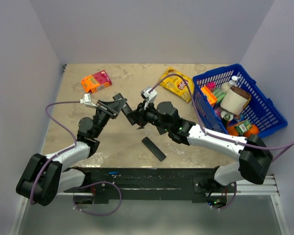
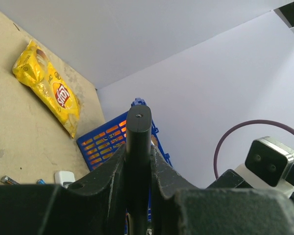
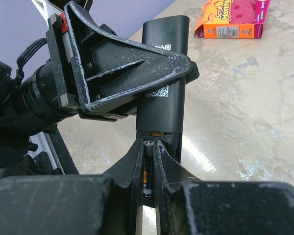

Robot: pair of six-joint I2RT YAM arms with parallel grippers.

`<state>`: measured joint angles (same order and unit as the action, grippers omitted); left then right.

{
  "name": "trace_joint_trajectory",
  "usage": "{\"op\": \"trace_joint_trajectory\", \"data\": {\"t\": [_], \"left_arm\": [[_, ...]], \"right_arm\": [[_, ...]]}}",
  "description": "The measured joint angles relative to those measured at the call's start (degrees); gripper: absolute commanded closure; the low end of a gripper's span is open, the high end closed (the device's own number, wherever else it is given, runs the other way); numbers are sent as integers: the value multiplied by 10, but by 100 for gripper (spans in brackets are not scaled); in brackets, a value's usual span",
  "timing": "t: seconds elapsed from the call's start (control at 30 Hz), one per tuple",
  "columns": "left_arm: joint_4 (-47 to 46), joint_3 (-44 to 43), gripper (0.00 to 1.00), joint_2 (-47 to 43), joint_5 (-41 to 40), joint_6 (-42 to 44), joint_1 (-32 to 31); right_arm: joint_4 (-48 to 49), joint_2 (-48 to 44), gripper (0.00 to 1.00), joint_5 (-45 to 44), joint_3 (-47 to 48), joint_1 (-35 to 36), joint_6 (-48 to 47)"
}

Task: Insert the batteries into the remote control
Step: Load the battery into the remote control.

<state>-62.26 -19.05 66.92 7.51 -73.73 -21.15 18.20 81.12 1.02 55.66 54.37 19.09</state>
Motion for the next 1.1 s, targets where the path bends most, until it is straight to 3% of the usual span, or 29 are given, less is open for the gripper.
{"op": "trace_joint_trajectory", "data": {"t": [0.63,0.9,1.1], "left_arm": [[-33,2,100,0,-12,-18,0],[-33,2,100,0,-12,-18,0],[-33,2,100,0,-12,-17,0]], "right_arm": [[-55,3,68,0,45,3,0],[-64,3,53,1,52,7,0],[-68,3,52,2,55,9,0]]}}
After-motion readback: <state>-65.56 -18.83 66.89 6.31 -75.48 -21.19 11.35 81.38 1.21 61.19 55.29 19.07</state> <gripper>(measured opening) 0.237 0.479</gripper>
